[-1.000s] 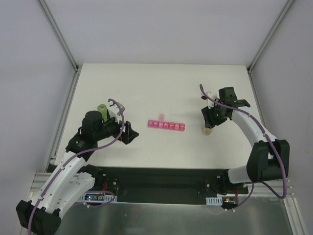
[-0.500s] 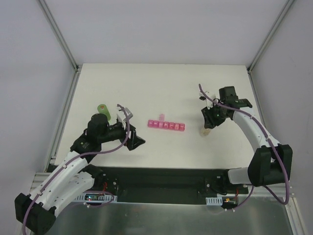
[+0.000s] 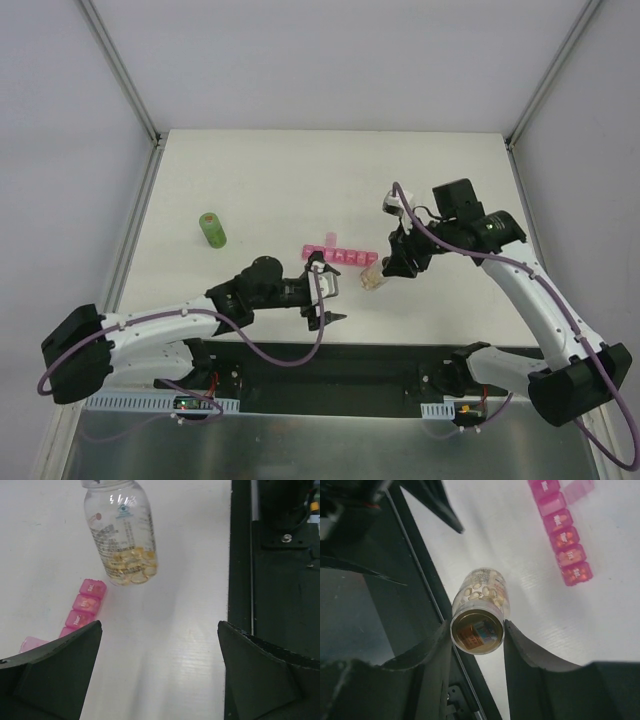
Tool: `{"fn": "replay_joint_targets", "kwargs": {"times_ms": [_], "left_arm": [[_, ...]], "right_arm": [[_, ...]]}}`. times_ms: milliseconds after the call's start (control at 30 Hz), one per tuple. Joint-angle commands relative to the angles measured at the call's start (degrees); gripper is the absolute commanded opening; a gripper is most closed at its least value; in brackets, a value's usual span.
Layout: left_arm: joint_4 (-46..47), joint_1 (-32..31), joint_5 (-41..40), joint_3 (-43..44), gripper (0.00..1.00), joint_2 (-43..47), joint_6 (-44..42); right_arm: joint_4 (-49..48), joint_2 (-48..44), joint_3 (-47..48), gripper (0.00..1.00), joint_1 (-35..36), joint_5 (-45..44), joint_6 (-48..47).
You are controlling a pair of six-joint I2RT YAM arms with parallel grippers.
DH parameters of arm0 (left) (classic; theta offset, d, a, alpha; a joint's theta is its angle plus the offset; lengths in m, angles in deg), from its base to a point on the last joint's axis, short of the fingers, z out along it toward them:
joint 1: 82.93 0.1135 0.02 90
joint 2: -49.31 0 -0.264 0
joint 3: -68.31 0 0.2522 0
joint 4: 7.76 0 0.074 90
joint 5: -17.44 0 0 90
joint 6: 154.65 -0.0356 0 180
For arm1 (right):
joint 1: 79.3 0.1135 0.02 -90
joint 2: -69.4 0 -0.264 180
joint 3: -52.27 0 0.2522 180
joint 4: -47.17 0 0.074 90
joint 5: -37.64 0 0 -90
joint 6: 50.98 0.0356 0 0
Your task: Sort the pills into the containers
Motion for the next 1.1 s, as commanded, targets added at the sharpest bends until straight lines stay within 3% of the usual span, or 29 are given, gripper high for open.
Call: {"fn": "replay_joint_targets", "kwargs": {"times_ms": [0, 100, 300, 733, 767, 867, 933, 1067], "left_arm": [[14.5, -1.8, -7.2, 5.7, 0.99, -8.9, -2.9], [16.7, -2.5, -10.5, 8.9, 0.99, -12.9, -0.8], [18.5, -3.3, -9.6, 11.2, 0.99, -16.4, 3.5], [16.0, -4.1, -8.4, 11.4, 0.84, -18.0, 8.8], [15.9, -4.1, -8.4, 11.5, 0.82, -17.9, 8.8], [14.2, -4.1, -7.5, 12.0, 0.61, -17.3, 9.2], [13.1, -4.1, -6.7, 12.5, 0.43, -17.2, 9.5], [11.0, -4.1, -3.7, 13.0, 0.25, -16.4, 10.6]], "right_arm": [[1.8, -1.7, 3.0, 0.15, 1.1, 9.9, 2.9], [1.3, -2.4, 2.2, 0.15, 1.2, 11.4, 3.4], [-1.8, -4.8, -0.6, 0.15, 1.2, 12.0, 4.9], [-7.1, -6.4, -2.3, 0.15, -0.4, 16.2, 10.8], [-7.4, -6.4, -2.8, 0.15, -1.0, 16.6, 11.3], [-7.9, -6.5, -3.5, 0.14, -1.7, 17.2, 11.9], [-8.2, -6.5, -4.0, 0.14, -1.8, 16.9, 11.8], [-7.1, -6.5, -4.1, 0.15, -1.6, 17.2, 8.6]]}}
